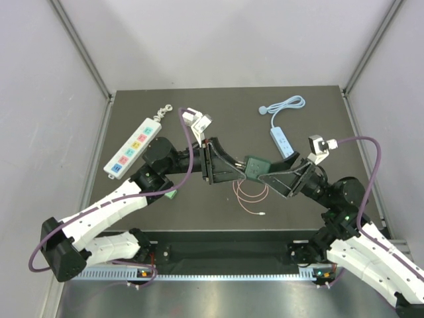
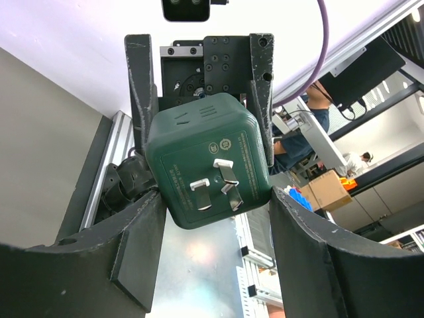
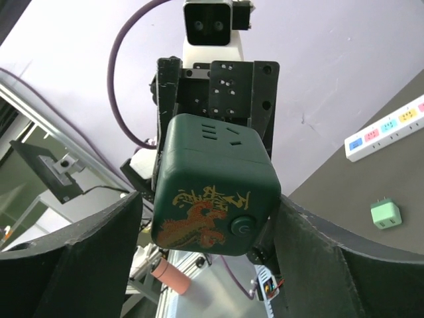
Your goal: Insert the plug
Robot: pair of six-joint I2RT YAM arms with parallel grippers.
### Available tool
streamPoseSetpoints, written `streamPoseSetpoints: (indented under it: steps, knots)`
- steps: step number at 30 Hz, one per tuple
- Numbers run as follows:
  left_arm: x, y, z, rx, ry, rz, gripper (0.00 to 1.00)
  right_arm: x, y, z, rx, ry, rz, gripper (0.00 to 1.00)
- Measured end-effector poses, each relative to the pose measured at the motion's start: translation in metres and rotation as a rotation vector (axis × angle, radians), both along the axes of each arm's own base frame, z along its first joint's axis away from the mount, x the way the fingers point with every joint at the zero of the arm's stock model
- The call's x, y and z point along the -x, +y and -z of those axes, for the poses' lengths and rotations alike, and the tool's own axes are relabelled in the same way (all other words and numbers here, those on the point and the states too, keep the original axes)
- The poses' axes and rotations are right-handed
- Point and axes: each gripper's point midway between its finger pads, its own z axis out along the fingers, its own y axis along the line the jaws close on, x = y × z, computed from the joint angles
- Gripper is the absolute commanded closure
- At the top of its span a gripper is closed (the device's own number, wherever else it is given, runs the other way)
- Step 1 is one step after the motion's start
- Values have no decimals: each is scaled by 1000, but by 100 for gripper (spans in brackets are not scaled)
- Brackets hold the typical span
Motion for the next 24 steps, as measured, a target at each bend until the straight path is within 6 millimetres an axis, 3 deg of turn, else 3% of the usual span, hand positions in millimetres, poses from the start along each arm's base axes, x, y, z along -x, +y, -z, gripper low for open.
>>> streamPoseSetpoints:
  steps: [4, 5, 8, 11, 19, 24]
  knots:
    - [1, 0, -1, 7, -15, 3, 100, 1, 0, -3, -21, 6, -9, 54]
    - [1, 0, -2, 11, -27, 3, 90, 0, -1, -3, -29, 13, -9, 63]
    - [0, 0, -3, 16, -39, -5, 36, -1, -1, -2, -45, 22, -8, 87]
    - [-3, 0, -4, 19, -43, -24, 11, 0, -1, -4, -57, 13, -9, 100]
    - [-10, 10, 19, -54, -34, -119, 3, -12, -1, -4, 64, 6, 57, 100]
    - [-12, 22, 57, -164, -14, -182, 2, -49, -15, -48, 275, -50, 247, 100]
